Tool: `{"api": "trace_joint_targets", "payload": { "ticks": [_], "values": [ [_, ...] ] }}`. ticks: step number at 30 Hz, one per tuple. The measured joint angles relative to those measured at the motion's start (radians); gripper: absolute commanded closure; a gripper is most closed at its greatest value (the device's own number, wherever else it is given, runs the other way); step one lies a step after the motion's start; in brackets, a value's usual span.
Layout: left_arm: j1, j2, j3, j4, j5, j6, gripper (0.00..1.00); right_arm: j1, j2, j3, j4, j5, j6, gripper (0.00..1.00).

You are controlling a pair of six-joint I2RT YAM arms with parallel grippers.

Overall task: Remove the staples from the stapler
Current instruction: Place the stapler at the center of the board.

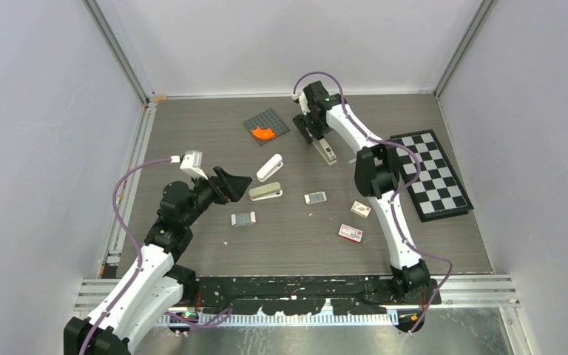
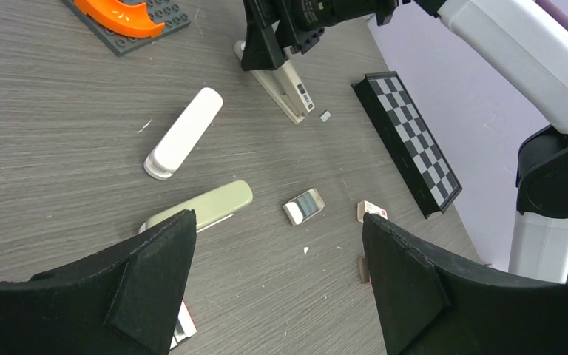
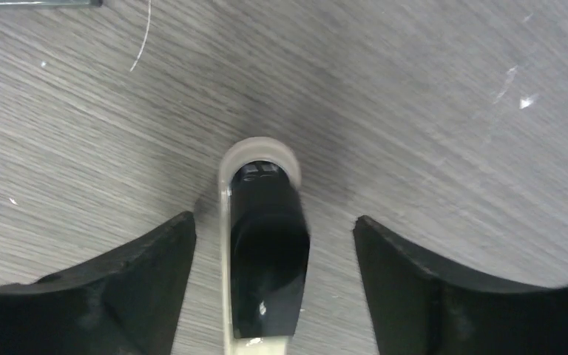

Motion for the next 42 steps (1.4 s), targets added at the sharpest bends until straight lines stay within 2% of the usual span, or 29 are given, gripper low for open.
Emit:
{"api": "trace_joint_targets", "payload": {
  "ticks": [2, 4, 6, 7, 10, 12, 17, 23, 26, 28, 31, 34, 42],
  "values": [
    [0.000, 0.002, 0.000, -0.003, 0.000, 0.000, 0.15, -0.003, 0.000, 0.016, -0.002, 0.010, -0.013, 0.01],
    [0.000, 0.008, 0.000, -0.003, 0.000, 0.001, 0.11, -0.004, 0.000, 0.030, -0.002, 0.011, -0.016, 0.01],
    [0.000, 0.016, 0.000, -0.003, 0.001, 0.002, 0.02, -0.007, -0.006, 0.034, -0.002, 0.010, -0.016, 0.00],
    [0.000, 0.022, 0.000, -0.002, 0.004, 0.002, 0.01, -0.008, -0.012, 0.034, -0.005, 0.008, -0.016, 0.00],
    [0.000, 0.040, -0.001, 0.006, 0.008, -0.002, 0.00, -0.013, -0.064, -0.003, -0.005, -0.017, -0.013, 0.00],
    [0.000, 0.055, -0.003, 0.014, 0.014, -0.004, 0.00, -0.015, -0.155, -0.082, -0.002, -0.054, -0.011, 0.01],
    [0.000, 0.107, 0.000, 0.033, 0.048, -0.002, 0.03, -0.015, -0.509, -0.339, 0.028, -0.192, -0.009, 0.00],
    [-0.009, 0.210, 0.090, -0.053, 0.090, 0.029, 0.07, -0.017, -1.065, -0.773, 0.157, -0.409, -0.031, 0.00],
    [-0.063, 0.230, 0.133, -0.102, 0.066, 0.073, 0.08, -0.034, -1.286, -1.015, 0.235, -0.521, -0.039, 0.00],
    [-0.119, 0.233, 0.154, -0.135, 0.034, 0.113, 0.08, -0.085, -1.361, -1.149, 0.296, -0.631, -0.032, 0.00],
    [-0.190, 0.236, 0.161, -0.160, 0.003, 0.176, 0.10, -0.218, -1.397, -1.309, 0.363, -0.779, 0.008, 0.00],
    [-0.242, 0.248, 0.154, -0.159, -0.004, 0.213, 0.11, -0.292, -1.390, -1.370, 0.379, -0.845, 0.031, 0.00],
    [-0.351, 0.312, 0.128, -0.143, -0.021, 0.234, 0.12, -0.288, -1.352, -1.362, 0.373, -0.908, -0.002, 0.01]
  ]
}}
